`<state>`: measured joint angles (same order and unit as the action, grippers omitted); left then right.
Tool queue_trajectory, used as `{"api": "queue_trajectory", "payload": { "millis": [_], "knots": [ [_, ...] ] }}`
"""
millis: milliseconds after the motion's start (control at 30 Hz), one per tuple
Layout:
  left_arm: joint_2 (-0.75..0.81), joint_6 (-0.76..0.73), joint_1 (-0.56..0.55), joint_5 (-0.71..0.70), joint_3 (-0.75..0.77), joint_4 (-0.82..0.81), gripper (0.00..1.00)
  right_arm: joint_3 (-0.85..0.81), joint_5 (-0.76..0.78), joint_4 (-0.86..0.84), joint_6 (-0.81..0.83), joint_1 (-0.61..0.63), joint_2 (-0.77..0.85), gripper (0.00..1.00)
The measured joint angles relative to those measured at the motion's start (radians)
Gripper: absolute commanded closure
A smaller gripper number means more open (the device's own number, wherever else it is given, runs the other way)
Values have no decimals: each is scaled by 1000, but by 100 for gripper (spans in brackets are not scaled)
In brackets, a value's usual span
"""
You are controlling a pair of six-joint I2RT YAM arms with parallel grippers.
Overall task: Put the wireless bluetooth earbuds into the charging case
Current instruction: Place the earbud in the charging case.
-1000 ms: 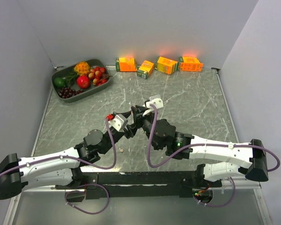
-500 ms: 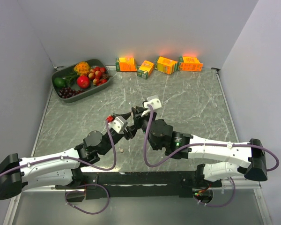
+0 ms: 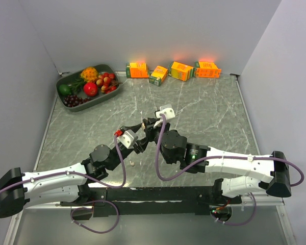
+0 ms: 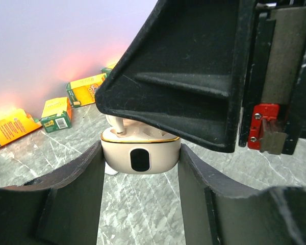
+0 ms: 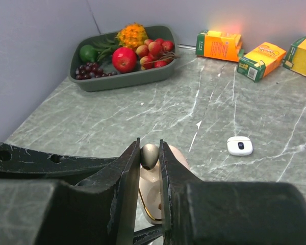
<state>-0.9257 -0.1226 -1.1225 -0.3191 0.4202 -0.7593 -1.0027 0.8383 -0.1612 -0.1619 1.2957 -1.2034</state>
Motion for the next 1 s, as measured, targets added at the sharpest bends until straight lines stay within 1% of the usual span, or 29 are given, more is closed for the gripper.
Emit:
{"api": "queue_trajectory", "payload": {
  "millis": [833,933,1000],
  "knots": [
    [1,4,0,-4,0,12,99,-30,3,38,-25,-3,-32,100],
    [1,4,0,-4,0,13,99,-37,3,55,-32,-3,-32,95],
    [1,3,0,-4,0,12,99,-45,2,71,-35,-3,-32,90]
  ]
}}
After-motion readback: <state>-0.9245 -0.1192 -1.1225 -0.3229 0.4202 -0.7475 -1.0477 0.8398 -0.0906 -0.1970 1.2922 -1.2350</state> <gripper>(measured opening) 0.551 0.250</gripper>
